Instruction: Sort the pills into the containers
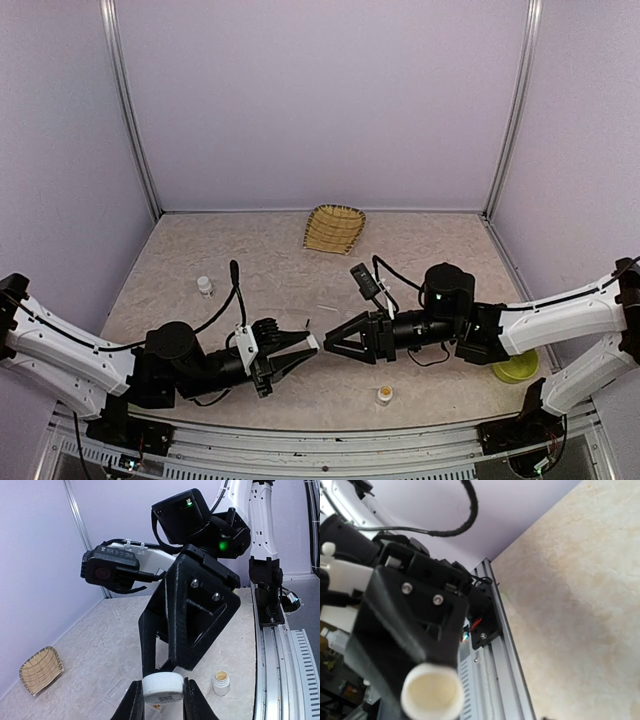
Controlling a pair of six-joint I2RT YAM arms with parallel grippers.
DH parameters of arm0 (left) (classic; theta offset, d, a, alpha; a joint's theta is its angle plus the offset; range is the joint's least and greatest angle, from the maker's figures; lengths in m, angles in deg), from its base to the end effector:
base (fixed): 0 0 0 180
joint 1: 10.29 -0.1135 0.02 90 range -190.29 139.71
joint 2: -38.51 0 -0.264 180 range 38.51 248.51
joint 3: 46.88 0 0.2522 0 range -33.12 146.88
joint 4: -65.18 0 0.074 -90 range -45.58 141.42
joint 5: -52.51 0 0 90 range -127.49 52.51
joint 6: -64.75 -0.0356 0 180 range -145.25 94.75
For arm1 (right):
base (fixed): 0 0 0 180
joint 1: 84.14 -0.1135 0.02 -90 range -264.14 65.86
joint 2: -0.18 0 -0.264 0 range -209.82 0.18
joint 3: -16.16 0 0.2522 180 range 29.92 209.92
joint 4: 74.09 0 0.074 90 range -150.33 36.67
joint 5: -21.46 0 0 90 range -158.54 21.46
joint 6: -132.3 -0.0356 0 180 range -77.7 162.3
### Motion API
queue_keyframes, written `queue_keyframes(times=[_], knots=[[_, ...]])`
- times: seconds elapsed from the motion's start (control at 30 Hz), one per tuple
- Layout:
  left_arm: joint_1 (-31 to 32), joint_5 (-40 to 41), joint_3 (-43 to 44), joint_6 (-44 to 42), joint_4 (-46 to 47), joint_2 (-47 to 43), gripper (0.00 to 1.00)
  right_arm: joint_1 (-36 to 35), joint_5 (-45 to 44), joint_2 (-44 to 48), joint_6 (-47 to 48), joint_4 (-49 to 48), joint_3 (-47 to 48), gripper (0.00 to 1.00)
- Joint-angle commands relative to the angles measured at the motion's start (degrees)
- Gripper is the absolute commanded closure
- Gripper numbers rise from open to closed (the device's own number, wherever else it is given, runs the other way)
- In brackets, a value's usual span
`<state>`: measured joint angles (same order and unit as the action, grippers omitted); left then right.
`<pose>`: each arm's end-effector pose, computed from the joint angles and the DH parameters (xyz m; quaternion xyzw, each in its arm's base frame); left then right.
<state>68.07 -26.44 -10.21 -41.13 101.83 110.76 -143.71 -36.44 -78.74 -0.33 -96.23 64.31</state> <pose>0.0578 -0.2470 0.2202 0.4642 0.5248 -0.3107 0.6423 0.1300 0.2587 0.2279 -0.2856 0.6943 0.6192 0.2303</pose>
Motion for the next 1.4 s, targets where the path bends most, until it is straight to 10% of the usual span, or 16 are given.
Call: queue_keyframes(times=[0.0,0.37,0.9,1.37], knots=[[-0.1,1.5,-0.8,1.5,-1.3,-1.5,0.84,1.5,-2.0,4.7,3.0,4.9,-1.4,0.43],[0.0,2.0,0.9,7.0,-10.5,-4.3,0.87,1.9,-11.7,19.1,11.7,18.6,-8.7,0.18],[0.9,2.2,2.2,11.4,-16.8,-5.9,0.88,-0.1,-17.4,35.0,0.3,38.1,-19.4,0.22],[0.9,4.1,2.1,11.8,-18.6,-7.4,0.88,-6.7,-19.8,23.9,-3.6,36.5,-20.8,0.35]])
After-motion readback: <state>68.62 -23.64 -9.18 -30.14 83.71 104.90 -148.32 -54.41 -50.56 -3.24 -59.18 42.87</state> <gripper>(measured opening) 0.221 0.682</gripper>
